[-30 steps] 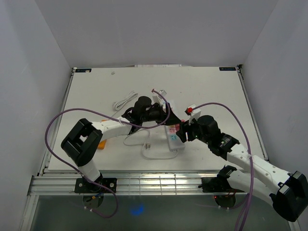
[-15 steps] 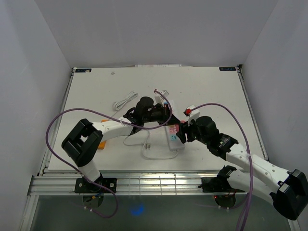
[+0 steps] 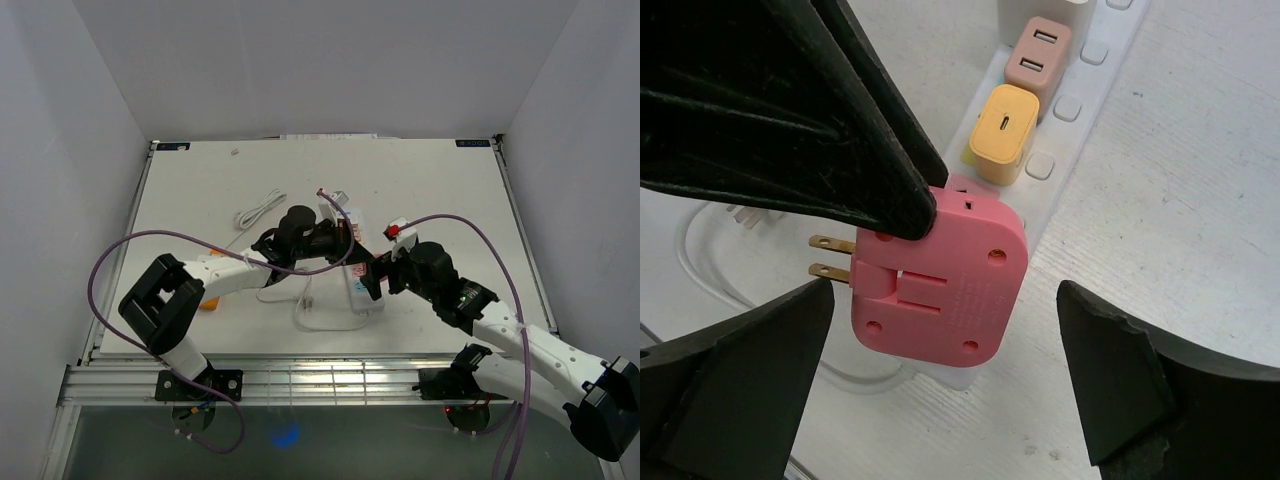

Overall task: Insert the plug
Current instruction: Adjust the plug.

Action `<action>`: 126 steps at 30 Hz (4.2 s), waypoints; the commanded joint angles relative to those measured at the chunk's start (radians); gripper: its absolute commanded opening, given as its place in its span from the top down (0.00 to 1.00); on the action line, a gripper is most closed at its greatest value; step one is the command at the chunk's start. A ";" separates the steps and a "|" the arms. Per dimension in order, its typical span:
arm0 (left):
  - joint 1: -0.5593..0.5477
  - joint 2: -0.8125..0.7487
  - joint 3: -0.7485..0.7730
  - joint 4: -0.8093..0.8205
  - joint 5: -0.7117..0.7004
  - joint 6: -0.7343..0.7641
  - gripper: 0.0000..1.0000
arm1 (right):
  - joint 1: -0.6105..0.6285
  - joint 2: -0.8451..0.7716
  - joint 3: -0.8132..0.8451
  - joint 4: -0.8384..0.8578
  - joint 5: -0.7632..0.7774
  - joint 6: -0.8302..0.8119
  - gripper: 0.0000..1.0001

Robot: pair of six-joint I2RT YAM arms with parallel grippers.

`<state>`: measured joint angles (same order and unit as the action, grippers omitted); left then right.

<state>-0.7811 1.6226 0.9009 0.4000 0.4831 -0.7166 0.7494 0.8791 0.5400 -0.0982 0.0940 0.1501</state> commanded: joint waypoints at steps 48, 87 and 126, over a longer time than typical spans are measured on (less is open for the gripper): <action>0.175 -0.481 -0.231 0.085 0.319 0.097 1.00 | -0.292 0.093 0.109 0.397 -0.978 0.276 0.26; 0.175 -0.437 -0.243 0.224 0.391 0.002 1.00 | -0.251 0.143 0.060 0.572 -1.019 0.387 0.51; 0.187 -0.558 -0.129 -0.366 -0.265 0.224 0.02 | -0.245 0.150 0.224 0.011 -0.855 0.217 0.92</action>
<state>-0.6029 1.0927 0.7124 0.2276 0.4694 -0.5457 0.5003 1.0458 0.6785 0.1364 -0.8780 0.4625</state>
